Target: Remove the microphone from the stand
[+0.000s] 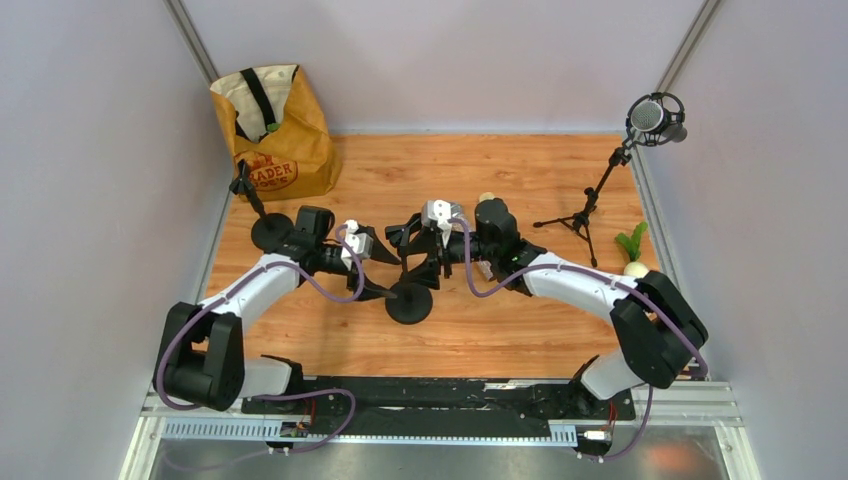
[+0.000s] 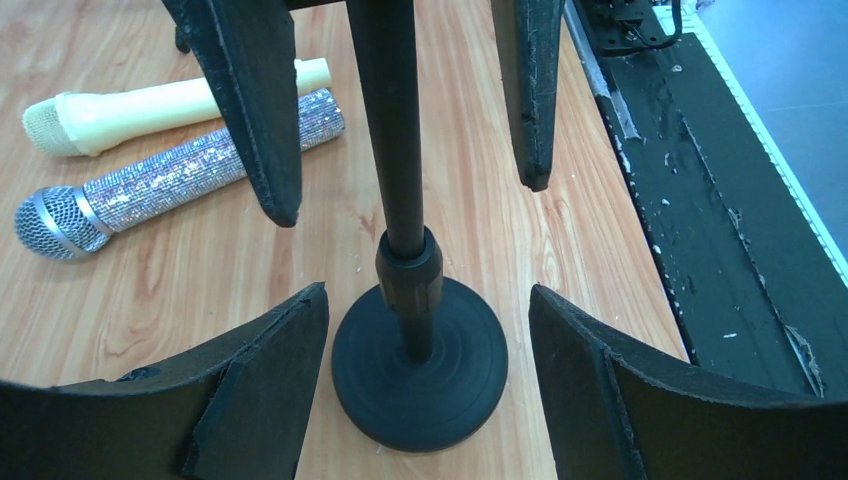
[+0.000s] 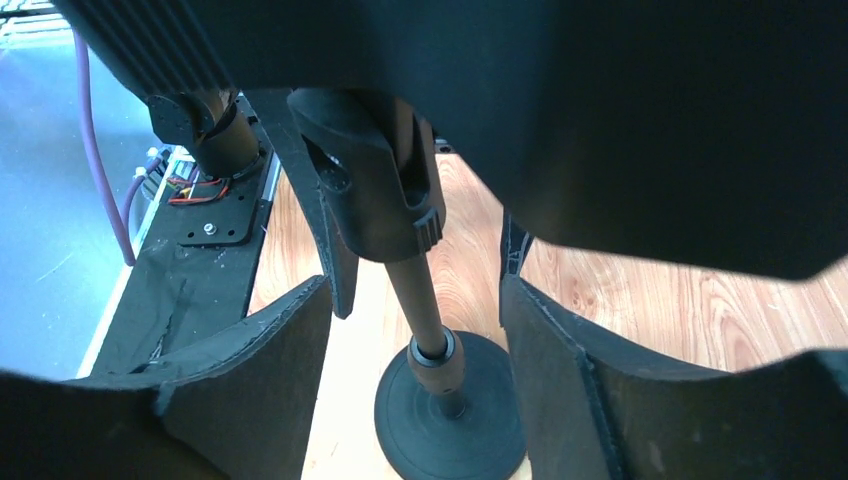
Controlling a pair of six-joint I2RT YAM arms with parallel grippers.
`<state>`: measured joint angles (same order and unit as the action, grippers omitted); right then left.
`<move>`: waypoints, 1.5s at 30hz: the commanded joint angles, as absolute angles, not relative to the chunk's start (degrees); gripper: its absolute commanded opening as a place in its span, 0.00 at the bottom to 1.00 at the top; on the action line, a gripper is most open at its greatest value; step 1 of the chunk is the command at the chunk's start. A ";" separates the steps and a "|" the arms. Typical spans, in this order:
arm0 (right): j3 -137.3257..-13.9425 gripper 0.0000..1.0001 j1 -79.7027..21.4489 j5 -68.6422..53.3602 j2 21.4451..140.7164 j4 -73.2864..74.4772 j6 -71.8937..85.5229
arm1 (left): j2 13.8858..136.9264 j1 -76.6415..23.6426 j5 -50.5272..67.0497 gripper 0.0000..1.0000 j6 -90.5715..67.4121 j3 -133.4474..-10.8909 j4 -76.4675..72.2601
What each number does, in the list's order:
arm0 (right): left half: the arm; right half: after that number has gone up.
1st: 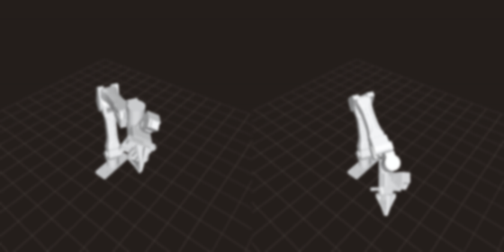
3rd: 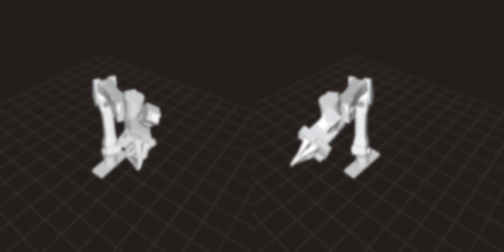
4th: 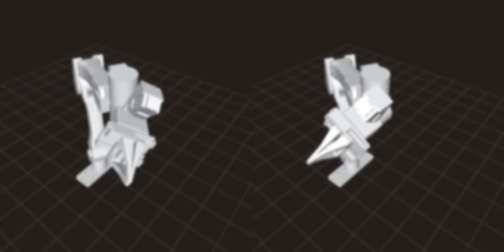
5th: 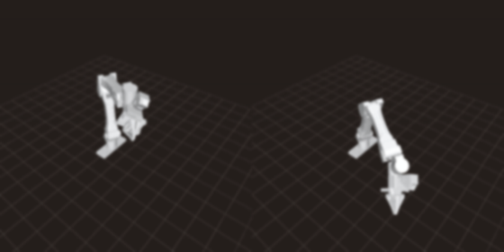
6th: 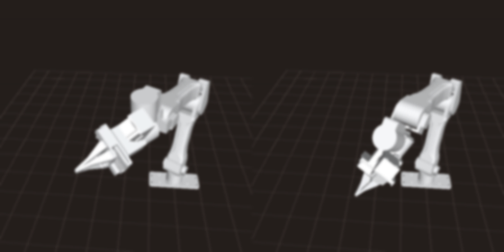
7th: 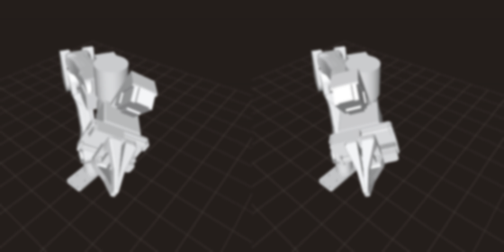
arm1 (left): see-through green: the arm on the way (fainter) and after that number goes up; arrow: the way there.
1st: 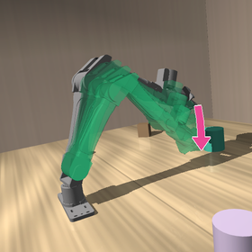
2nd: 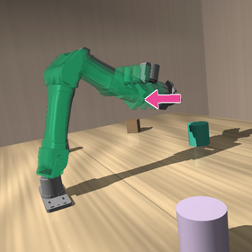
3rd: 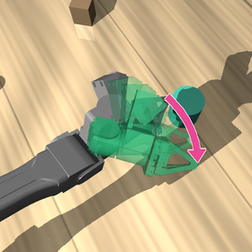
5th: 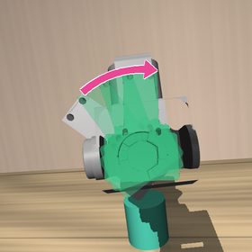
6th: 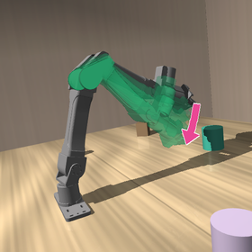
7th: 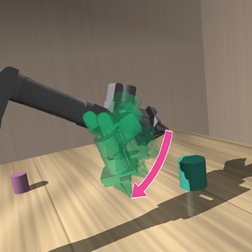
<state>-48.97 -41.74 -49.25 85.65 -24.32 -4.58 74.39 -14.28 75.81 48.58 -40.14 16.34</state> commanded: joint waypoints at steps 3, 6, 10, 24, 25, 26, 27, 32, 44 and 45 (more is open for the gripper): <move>-51.06 0.53 -42.80 -47.55 86.22 -28.12 -2.72 | 75.41 -14.77 80.42 0.80 50.80 -40.87 14.33; -51.68 0.36 -43.68 -46.32 86.92 -27.78 -2.72 | 75.76 -14.94 80.68 0.80 50.63 -40.87 14.24; -53.69 0.00 -44.47 -46.14 87.54 -24.36 -3.43 | 76.02 -15.29 80.77 0.80 50.36 -40.87 14.06; -55.55 0.00 -45.44 -46.14 84.11 -22.85 -2.72 | 76.46 -19.33 84.54 0.81 55.36 -44.56 24.95; -55.63 0.00 -45.35 -45.79 83.76 -22.50 -3.16 | 76.64 -19.25 84.72 0.81 56.42 -45.08 27.48; -55.81 0.00 -45.35 -45.53 83.41 -22.15 -3.77 | 76.73 -19.34 84.55 0.81 58.69 -45.44 28.90; -55.72 0.00 -45.44 -45.09 82.97 -21.80 -4.13 | 76.82 -19.34 84.38 0.81 60.97 -45.96 31.53; -55.90 0.00 -44.83 -45.00 81.30 -21.36 -4.75 | 77.43 -19.34 82.62 0.81 62.84 -46.05 33.93; -55.63 0.00 -44.21 -43.07 80.42 -20.74 -6.85 | 76.73 -19.34 83.14 0.81 64.34 -46.06 34.98; -55.63 0.00 -44.12 -42.46 80.25 -20.74 -7.20 | 76.47 -19.34 83.23 0.81 64.51 -46.05 35.24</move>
